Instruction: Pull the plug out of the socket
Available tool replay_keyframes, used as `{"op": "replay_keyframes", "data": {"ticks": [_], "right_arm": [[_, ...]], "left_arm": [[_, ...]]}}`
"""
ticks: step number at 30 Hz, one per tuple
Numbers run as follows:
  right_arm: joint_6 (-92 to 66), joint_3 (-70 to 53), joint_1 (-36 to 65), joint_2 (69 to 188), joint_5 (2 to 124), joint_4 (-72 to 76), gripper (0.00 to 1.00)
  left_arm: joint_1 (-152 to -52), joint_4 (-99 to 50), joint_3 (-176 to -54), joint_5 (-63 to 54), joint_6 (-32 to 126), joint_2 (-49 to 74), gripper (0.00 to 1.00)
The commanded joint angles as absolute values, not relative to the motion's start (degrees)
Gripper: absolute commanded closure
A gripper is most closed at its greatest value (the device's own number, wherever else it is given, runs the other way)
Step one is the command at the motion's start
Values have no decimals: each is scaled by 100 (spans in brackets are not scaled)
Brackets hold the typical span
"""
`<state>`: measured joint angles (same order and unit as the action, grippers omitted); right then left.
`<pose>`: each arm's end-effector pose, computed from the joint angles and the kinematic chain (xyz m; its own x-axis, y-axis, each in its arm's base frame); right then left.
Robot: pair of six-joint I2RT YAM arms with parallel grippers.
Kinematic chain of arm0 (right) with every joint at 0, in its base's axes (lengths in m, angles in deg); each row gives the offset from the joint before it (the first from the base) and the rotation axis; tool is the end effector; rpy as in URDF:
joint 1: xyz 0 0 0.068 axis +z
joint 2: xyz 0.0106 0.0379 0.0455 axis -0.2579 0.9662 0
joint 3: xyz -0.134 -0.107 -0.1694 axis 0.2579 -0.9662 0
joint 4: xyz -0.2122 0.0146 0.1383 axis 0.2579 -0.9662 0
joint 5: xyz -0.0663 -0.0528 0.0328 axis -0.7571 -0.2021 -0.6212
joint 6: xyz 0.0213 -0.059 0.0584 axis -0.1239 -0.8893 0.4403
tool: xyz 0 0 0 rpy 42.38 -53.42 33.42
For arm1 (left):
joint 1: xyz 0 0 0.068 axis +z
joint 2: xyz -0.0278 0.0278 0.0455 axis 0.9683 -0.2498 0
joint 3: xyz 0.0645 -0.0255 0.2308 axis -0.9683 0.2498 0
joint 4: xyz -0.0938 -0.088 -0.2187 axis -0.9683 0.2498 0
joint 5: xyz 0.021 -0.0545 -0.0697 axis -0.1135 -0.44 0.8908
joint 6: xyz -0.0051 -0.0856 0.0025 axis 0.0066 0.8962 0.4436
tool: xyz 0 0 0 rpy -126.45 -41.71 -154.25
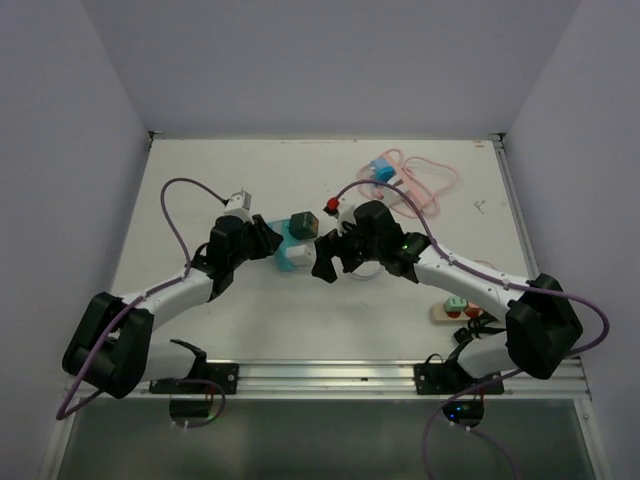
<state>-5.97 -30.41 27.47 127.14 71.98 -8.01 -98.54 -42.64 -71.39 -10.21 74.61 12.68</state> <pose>0.2335 0.2417 0.2015 -0.6251 -0.2635 -0.7347 -0.6832 0.6399 0.3518 0.2762 -0.1207 0.1400 -0.5834 -0.4336 -0.6868 0.0748 0.8133 -0.5770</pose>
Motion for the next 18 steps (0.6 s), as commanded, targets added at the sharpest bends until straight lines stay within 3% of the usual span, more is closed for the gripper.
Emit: {"op": "replay_keyframes", "data": {"ticks": [1, 18], "right_arm": [[-1164, -2820, 2917, 12856, 7217, -206, 1], [-1920, -2117, 3401, 13945, 6698, 102, 5]], "left_arm": [[-9847, -3808, -7757, -799, 6730, 1765, 100], [-9839, -2408, -8355, -298, 6202, 2416, 100]]}}
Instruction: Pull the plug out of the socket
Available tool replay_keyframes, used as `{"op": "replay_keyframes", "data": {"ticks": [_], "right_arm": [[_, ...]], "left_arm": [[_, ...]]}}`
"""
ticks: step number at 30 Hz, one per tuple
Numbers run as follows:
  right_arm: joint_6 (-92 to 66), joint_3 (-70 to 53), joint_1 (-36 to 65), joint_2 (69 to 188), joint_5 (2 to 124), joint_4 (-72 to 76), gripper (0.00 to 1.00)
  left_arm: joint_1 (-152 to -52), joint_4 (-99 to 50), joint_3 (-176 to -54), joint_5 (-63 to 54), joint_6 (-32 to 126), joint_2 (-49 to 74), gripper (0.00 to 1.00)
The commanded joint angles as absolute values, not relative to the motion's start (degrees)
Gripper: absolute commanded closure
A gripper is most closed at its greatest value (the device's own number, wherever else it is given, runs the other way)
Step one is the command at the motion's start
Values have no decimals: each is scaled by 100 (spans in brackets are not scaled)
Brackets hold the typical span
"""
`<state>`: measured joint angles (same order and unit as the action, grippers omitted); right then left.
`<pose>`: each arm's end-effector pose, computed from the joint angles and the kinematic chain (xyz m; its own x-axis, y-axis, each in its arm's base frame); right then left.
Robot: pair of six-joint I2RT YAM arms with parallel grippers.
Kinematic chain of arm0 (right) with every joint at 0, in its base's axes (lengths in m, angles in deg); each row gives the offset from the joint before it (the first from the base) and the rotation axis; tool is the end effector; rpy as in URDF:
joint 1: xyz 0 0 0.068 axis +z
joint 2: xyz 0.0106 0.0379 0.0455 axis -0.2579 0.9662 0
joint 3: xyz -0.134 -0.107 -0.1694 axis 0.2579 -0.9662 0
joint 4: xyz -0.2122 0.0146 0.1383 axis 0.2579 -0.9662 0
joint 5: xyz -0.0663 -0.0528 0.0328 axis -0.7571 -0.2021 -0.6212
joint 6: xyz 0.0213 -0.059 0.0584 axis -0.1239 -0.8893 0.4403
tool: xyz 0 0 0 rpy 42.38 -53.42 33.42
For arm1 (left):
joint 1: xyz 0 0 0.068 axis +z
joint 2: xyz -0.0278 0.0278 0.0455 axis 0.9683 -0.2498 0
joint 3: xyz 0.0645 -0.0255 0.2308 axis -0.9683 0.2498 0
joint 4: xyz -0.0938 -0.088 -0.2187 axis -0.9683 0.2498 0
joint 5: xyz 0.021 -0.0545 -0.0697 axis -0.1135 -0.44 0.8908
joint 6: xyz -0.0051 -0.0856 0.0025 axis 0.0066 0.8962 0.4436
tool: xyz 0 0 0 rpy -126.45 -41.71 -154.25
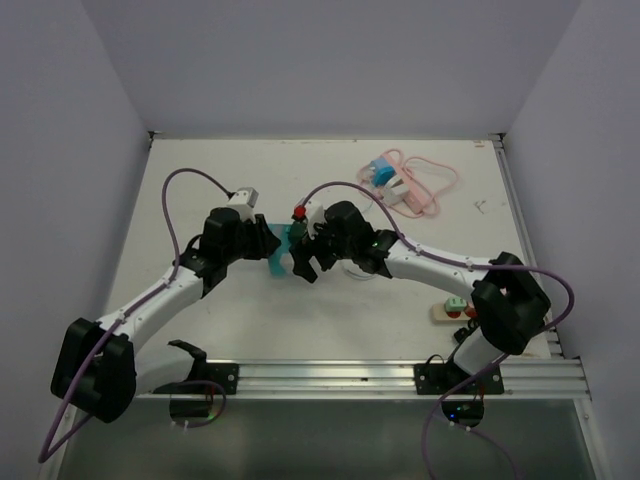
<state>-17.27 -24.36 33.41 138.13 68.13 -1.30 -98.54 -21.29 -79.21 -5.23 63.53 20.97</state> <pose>0.2391 0.2931 0.1876 -0.4195 -0.4108 -0.8095 -0.8289 0.5368 0.1571 0.2640 -0.1226 0.1798 -0.6529 -0.2252 -0.7232 0.2073 0.8652 -0.4566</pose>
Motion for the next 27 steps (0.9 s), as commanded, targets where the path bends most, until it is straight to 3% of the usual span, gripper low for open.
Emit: {"op": "replay_keyframes", "data": {"ticks": [1, 14, 17, 24, 27], "right_arm": [[-1920, -2074, 3436, 13989, 6715, 102, 8], [-2087, -1713, 3691, 14631, 6759, -12, 22], [-2052, -1704, 3691, 14675, 6812, 32, 34], [-2148, -1748, 3735, 14535, 6795, -213, 89], [-2175, -1923, 3744, 14386, 6733, -310, 100]], "left_arm": [[-9839, -2373, -8346, -298, 6176, 2442, 100], [-9839, -2250, -8408, -228, 5833, 2680, 100], [-9839, -2241, -8381, -236, 5675, 2776, 100], [-9777, -1749, -8416, -974, 5279, 2847, 100], [-9768, -1618, -8460, -1447, 5112, 2864, 100]]}}
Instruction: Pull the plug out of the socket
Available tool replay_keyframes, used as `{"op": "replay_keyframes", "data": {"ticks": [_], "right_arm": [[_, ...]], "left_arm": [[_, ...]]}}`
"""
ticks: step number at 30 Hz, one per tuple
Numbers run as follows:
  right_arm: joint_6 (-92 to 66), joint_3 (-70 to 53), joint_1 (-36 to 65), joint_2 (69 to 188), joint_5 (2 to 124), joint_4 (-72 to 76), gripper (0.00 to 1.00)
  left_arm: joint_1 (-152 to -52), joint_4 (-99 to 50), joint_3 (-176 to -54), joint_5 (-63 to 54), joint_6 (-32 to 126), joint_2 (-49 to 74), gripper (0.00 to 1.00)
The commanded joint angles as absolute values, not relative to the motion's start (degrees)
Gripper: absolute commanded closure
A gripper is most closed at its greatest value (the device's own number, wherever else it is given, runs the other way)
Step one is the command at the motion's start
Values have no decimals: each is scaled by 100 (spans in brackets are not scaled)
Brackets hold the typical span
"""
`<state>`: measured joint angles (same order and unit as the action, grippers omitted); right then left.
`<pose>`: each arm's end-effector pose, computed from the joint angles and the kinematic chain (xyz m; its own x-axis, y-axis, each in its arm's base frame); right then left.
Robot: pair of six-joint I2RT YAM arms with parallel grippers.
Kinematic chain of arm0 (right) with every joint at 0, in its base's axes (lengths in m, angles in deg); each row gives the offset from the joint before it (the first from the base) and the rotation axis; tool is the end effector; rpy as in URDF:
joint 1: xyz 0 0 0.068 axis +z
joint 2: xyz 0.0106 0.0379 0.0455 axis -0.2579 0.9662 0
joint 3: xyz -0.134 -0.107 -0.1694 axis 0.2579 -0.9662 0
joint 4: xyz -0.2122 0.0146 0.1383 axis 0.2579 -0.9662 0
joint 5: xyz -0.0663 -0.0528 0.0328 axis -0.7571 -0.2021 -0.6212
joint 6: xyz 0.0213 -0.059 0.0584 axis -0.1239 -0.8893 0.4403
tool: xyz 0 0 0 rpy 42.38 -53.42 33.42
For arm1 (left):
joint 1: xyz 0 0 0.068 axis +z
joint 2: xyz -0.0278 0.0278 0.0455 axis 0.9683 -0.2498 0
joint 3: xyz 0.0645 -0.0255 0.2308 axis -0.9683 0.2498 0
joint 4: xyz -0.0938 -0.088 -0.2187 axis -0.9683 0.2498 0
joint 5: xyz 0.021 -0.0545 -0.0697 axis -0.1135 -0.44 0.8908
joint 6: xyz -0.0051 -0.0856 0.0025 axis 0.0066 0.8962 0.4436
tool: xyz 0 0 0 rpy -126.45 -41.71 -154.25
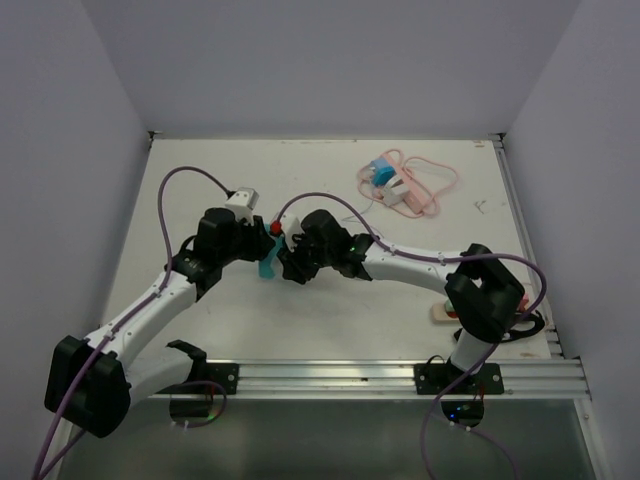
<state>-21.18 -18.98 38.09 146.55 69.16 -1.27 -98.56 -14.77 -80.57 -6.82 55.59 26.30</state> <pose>0.2283 0.3322 0.1662 -0.3496 -0.5078 -0.7873 -0.8959 0.4272 0.1223 0.2532 -0.1159 0.1985 -0.6090 -0.1084 -0.7857 0.2775 0.8989 -0.3391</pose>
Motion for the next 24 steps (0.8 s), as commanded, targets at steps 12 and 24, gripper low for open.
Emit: {"op": "replay_keyframes", "data": {"ticks": [12, 24], "right_arm": [[-2114, -2503, 3735, 13744, 6689, -618, 100], [-1481, -3066, 3682, 13032, 6645, -557, 100]], "left_arm": [[-9724, -1415, -8513, -2530, 4629, 2882, 100], [-9619, -1345, -8768, -2566, 4865, 3084, 100]]}}
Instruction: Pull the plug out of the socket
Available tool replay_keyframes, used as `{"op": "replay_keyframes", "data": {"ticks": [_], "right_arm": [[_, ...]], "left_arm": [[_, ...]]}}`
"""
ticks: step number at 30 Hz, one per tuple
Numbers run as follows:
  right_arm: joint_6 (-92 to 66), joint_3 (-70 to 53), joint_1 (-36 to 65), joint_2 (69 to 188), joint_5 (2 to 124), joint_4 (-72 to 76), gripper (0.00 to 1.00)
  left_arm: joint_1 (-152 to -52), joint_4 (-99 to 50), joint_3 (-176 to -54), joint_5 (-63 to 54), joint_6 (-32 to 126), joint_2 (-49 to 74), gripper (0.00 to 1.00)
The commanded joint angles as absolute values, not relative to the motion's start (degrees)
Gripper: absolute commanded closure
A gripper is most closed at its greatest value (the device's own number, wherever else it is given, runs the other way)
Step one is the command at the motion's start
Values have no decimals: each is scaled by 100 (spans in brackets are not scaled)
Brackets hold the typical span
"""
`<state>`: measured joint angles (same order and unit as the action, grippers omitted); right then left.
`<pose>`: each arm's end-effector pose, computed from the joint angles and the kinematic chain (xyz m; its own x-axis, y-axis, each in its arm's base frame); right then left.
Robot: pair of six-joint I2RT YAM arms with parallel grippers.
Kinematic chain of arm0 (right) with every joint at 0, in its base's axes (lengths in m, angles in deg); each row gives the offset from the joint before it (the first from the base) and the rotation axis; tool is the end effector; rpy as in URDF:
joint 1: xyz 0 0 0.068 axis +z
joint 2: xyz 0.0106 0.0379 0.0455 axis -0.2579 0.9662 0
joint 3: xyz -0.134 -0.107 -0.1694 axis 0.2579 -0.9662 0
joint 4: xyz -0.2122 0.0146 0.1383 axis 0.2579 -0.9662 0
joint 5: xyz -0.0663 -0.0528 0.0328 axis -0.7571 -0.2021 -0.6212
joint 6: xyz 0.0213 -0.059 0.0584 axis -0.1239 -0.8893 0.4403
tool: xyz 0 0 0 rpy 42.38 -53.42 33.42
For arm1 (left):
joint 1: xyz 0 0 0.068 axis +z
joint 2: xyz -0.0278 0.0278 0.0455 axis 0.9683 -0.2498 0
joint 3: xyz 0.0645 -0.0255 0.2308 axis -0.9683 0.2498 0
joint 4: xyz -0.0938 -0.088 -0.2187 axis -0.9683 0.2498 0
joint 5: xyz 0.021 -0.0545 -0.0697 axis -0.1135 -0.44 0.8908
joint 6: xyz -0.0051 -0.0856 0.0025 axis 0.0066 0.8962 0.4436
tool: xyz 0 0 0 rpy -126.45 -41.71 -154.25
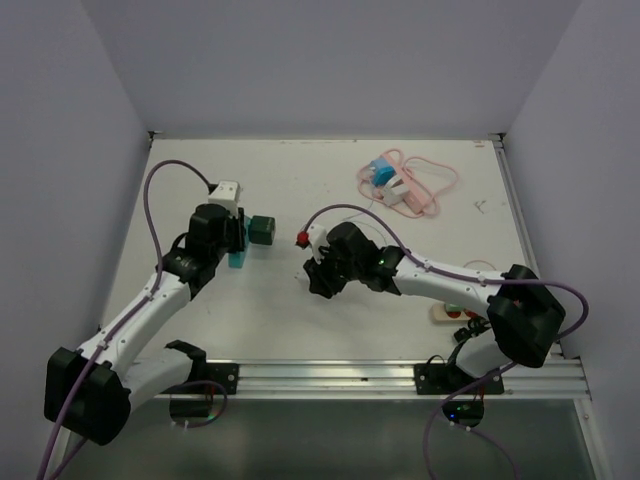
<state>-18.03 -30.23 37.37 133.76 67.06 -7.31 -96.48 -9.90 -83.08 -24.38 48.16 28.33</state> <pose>0.2001 0.2831 0.1659 -0.4403 -0.5247 -0.7286 -0.8514 0.5016 0.1533 0.2597 -0.0829 0.2136 -0.5190 -0.0268 -0.8544 0.0773 0.9939 -0.0782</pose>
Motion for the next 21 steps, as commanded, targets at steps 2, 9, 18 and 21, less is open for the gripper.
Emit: {"op": "replay_keyframes", "data": {"ticks": [2, 9, 18, 21], "right_arm": [[-1218, -3066, 3586, 13093, 6601, -505, 100], [170, -2918, 3138, 13926, 7539, 478, 100], [1524, -1996, 3032, 15430, 8428, 1745, 100], [1929, -1626, 3023, 15940, 8710, 2114, 99]], "left_arm": [[-9610, -1301, -8829, -2557, 4953, 3119, 100], [-9575, -1046, -8900, -2487, 5261, 3540, 100], [-9549, -747, -8759, -2381, 5454, 4059, 100], [-9549, -659, -8724, -2328, 5481, 4200, 100]]}}
